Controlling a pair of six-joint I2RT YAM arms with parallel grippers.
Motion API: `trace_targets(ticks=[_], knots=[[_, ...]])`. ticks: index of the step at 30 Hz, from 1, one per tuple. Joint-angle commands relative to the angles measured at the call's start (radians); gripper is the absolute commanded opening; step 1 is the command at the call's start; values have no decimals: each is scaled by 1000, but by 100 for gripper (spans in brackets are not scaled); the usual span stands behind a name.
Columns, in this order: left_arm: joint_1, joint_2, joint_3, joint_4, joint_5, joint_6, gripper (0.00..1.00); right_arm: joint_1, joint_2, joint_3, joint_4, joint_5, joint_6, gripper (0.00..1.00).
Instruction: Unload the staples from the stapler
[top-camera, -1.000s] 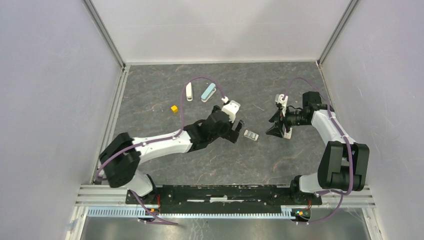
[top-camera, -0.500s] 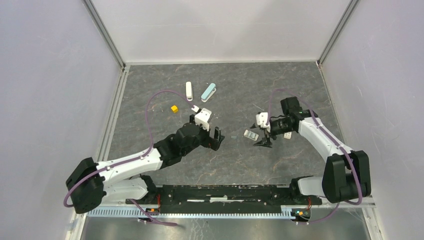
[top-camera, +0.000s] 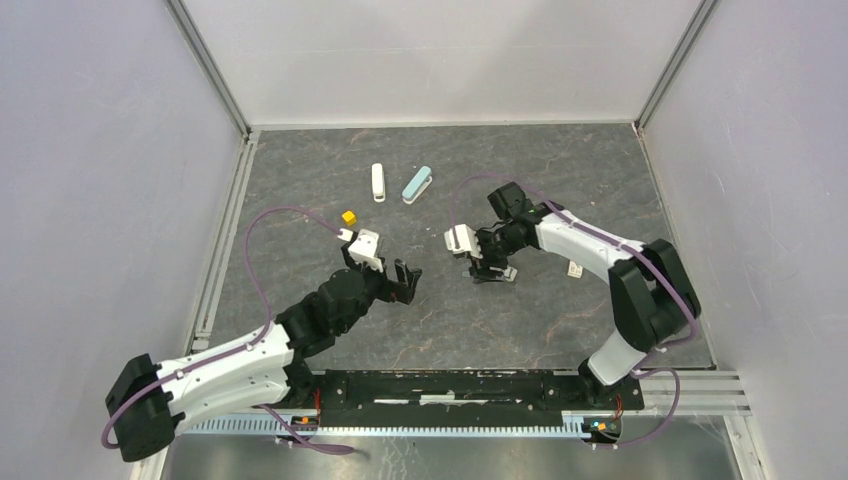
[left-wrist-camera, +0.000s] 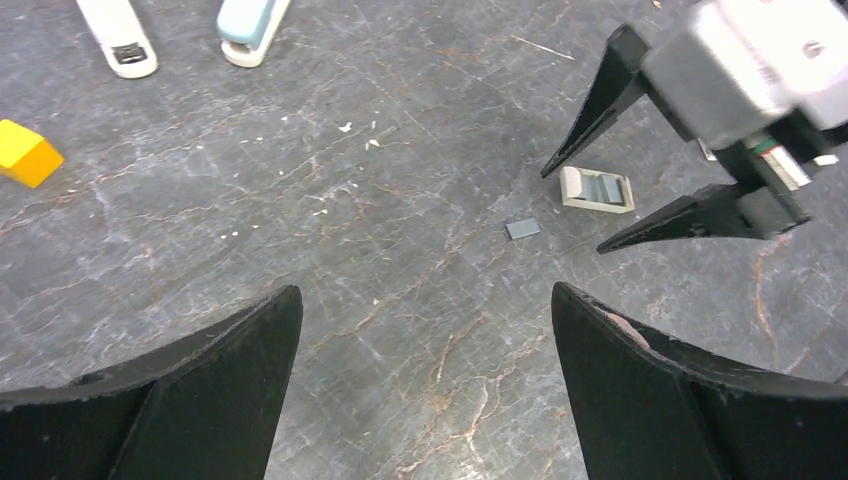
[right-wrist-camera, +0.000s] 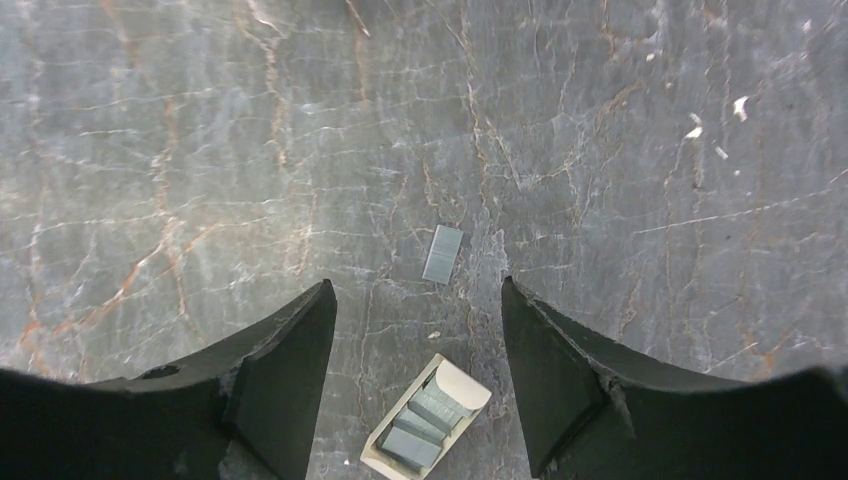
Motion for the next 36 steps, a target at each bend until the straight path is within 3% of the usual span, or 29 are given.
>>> trace_targets(ticks=[1, 11, 21, 36], knots=[[5, -70, -34, 41, -100, -47, 100, 43, 77, 81, 58, 186, 139, 66], [5, -173, -103, 58, -143, -51, 100, 59, 138, 37, 176, 223, 224, 58], [5, -169, -112, 80, -132, -52, 100, 58, 113, -86, 261, 105, 241, 55], [5, -176, -121, 92, -109, -70, 100, 9, 110, -158, 345, 82, 295, 49]])
